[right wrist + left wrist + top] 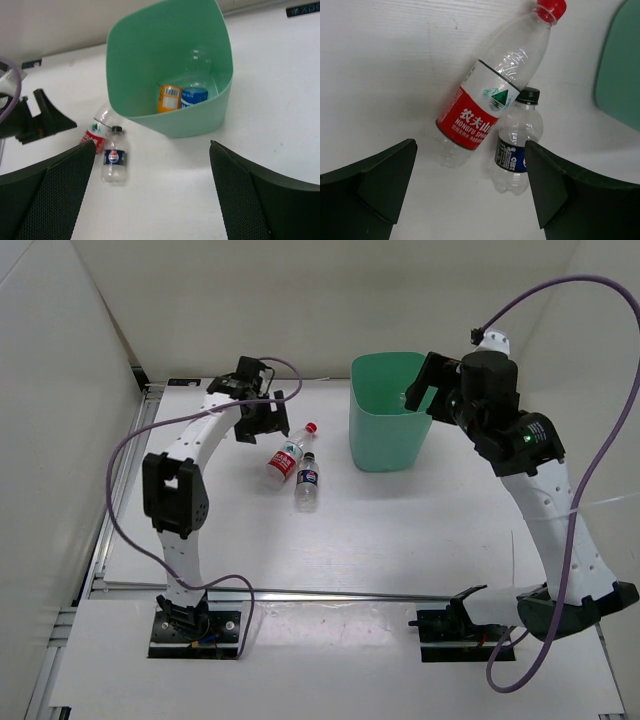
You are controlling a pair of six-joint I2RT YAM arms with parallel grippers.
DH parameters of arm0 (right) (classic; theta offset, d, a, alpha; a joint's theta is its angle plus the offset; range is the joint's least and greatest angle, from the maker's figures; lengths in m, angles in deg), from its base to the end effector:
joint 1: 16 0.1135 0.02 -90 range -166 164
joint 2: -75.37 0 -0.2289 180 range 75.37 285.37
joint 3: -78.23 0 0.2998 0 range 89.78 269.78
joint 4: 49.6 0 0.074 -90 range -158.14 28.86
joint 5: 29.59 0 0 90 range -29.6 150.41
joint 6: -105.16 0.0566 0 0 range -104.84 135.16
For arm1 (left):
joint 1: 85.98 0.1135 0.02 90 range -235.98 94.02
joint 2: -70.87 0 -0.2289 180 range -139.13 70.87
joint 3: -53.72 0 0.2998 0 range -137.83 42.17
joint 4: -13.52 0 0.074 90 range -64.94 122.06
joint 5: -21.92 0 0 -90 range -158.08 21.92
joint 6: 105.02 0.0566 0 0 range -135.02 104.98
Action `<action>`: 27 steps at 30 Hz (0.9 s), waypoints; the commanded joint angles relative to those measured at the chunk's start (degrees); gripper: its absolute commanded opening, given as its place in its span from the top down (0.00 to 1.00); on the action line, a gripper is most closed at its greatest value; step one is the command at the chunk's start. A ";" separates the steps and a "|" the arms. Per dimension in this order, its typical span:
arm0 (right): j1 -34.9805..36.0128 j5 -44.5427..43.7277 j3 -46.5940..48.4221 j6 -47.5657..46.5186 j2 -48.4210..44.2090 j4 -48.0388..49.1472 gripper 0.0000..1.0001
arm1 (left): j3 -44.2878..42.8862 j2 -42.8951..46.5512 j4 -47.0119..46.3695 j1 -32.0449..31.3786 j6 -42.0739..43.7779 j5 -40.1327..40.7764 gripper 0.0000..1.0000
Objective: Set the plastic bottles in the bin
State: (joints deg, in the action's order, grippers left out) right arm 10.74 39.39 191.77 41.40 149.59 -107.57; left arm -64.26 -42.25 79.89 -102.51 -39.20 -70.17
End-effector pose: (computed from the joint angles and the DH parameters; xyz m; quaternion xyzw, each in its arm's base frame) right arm 0.2859 0.1213 0.4832 0.1029 0.7992 0.1231 0.5793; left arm 0.4508 -0.1360 0.2347 -0.0602 0.9672 -0.1022 0.2245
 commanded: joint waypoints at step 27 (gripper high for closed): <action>-0.11 -3.42 -12.52 -5.23 -9.44 0.29 0.00 | 0.08 -16.78 0.28 0.63 0.28 -0.20 0.11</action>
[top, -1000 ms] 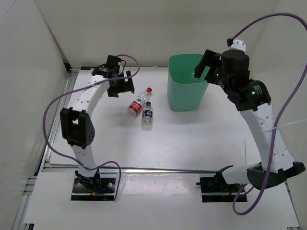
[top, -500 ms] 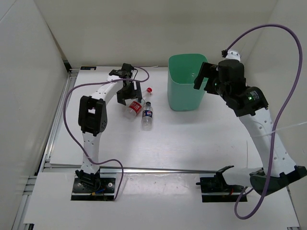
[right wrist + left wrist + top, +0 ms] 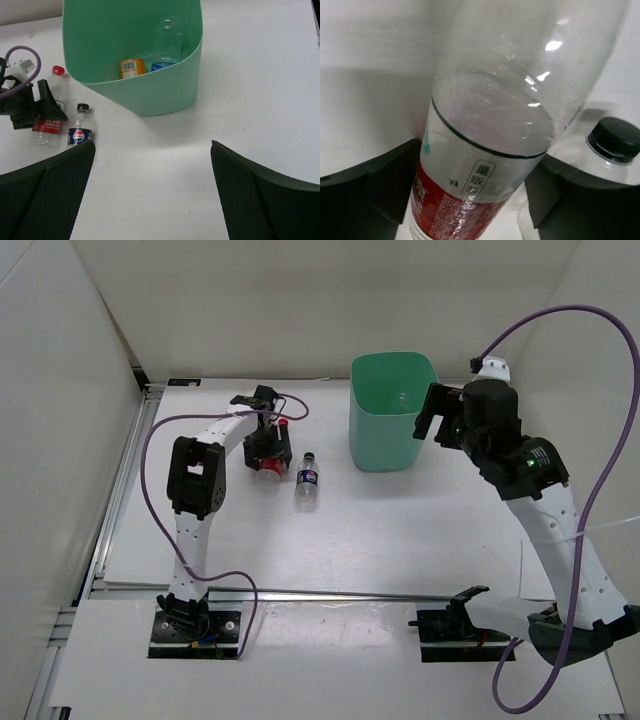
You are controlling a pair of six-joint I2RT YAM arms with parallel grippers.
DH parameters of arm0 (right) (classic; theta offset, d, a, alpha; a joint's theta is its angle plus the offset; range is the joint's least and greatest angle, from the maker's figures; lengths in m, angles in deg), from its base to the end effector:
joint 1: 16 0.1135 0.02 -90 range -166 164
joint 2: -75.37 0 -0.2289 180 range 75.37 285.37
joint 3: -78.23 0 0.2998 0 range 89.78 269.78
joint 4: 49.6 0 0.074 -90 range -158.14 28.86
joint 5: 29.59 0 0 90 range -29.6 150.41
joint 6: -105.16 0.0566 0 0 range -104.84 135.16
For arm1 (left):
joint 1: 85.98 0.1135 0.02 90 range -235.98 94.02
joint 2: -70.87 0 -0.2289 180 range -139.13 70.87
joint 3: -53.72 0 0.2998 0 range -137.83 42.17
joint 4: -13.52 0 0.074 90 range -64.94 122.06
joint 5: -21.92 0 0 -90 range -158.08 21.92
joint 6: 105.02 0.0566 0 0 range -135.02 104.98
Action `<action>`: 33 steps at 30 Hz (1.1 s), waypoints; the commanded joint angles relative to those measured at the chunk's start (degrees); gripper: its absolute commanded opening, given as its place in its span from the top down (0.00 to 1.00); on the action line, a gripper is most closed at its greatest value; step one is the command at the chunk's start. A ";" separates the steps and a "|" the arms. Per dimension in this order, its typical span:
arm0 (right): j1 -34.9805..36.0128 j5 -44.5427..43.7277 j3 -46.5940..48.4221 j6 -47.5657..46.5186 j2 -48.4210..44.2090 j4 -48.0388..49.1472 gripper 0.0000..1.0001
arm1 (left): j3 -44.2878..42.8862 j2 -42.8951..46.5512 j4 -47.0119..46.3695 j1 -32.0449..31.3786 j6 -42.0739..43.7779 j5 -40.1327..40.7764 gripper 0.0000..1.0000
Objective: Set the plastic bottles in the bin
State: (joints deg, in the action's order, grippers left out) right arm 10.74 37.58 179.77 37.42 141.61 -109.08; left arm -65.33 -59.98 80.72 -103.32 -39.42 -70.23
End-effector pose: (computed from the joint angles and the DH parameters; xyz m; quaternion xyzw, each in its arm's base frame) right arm 0.2667 0.1098 0.4446 0.0753 0.8265 0.0697 0.5535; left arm 0.4653 -0.1475 0.0972 -0.0595 0.9934 -0.0516 0.0829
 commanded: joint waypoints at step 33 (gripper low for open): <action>-5.56 -16.81 -7.64 8.13 -10.07 -1.97 0.00 | -37.34 6.14 -28.32 1.52 -33.68 -29.65 0.37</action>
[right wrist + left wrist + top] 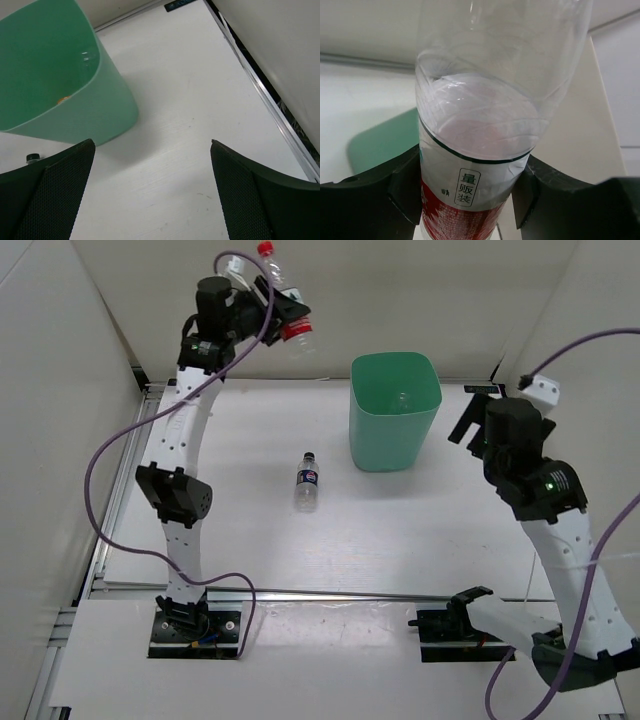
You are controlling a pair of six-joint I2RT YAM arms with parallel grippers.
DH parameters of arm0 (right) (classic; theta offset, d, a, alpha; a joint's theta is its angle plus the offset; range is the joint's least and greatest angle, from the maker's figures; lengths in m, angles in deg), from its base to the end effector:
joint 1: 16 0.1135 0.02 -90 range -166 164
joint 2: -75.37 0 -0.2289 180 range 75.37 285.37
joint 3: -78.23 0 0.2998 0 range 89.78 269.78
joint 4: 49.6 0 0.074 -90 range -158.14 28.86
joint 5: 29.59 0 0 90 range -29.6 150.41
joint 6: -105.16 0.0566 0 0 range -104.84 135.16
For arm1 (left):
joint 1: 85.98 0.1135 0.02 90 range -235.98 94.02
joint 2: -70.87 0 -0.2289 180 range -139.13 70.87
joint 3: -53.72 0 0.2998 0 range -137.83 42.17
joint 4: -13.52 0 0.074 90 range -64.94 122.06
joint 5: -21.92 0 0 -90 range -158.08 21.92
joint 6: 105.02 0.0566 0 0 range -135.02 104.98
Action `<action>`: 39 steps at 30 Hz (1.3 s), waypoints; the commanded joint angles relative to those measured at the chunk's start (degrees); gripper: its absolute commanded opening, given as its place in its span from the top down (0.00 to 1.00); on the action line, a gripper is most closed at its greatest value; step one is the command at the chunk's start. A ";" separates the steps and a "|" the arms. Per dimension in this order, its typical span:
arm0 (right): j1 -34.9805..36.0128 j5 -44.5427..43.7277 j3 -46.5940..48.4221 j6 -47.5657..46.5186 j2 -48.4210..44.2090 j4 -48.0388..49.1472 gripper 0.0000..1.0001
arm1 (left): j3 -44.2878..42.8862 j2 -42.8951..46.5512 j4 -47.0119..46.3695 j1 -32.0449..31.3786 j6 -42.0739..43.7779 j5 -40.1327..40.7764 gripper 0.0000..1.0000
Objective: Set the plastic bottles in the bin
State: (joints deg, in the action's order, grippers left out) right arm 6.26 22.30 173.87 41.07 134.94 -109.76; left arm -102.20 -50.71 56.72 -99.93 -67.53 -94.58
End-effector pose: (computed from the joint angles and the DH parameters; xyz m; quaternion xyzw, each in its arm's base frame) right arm 0.2489 0.0641 0.4390 0.2028 0.7871 -0.0403 0.5812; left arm 0.4894 -0.1476 0.4584 -0.1034 0.7471 -0.4926 0.4341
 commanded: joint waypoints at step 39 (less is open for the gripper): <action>-1.87 4.09 -11.50 13.29 -21.95 -11.41 0.00 | 1.46 -13.86 -29.02 -16.98 -22.73 -2.33 0.14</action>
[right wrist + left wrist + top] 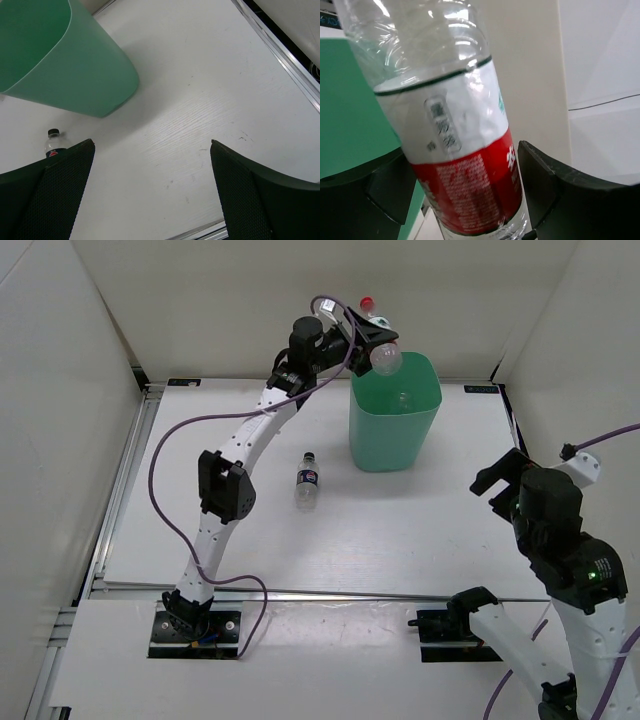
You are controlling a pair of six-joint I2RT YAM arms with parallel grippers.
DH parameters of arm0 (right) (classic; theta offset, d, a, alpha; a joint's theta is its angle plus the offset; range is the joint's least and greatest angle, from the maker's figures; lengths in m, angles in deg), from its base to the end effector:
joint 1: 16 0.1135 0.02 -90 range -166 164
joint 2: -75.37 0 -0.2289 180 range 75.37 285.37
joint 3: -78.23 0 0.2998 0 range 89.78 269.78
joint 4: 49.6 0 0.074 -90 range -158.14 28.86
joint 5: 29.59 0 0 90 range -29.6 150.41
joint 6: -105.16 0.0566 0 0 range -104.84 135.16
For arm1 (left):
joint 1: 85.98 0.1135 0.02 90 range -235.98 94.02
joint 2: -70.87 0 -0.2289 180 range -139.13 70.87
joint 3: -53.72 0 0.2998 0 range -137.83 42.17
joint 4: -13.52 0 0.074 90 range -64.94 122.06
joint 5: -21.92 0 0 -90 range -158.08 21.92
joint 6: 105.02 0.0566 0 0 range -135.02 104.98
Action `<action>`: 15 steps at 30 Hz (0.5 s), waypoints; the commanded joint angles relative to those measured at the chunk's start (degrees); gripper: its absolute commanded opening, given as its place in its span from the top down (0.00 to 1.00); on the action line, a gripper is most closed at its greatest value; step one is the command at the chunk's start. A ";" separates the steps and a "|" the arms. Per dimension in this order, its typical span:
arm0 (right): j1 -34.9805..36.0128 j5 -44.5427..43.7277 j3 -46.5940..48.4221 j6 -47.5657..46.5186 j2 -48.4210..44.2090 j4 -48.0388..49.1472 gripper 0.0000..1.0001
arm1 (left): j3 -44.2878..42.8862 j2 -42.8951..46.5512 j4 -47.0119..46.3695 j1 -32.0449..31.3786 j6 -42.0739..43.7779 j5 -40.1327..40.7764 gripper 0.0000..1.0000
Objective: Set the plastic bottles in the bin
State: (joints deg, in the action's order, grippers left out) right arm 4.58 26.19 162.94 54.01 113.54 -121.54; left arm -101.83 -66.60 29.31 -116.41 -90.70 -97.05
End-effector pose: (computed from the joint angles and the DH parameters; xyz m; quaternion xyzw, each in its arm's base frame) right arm 0.1567 0.0248 0.4208 0.2835 0.7726 0.0372 0.5668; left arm 0.5010 -0.3261 0.3662 -0.0916 0.6886 -0.6621 0.2811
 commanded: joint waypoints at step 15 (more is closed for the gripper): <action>-0.19 2.40 -5.31 -1.85 -2.14 2.75 0.00 | 8.03 7.21 -1.61 -5.07 5.18 -1.61 0.09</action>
State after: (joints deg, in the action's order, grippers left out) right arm 4.58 28.13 158.31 53.11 112.14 -120.97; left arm -94.31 -66.16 29.27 -119.04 -87.20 -97.53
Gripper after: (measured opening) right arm 0.995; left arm 0.908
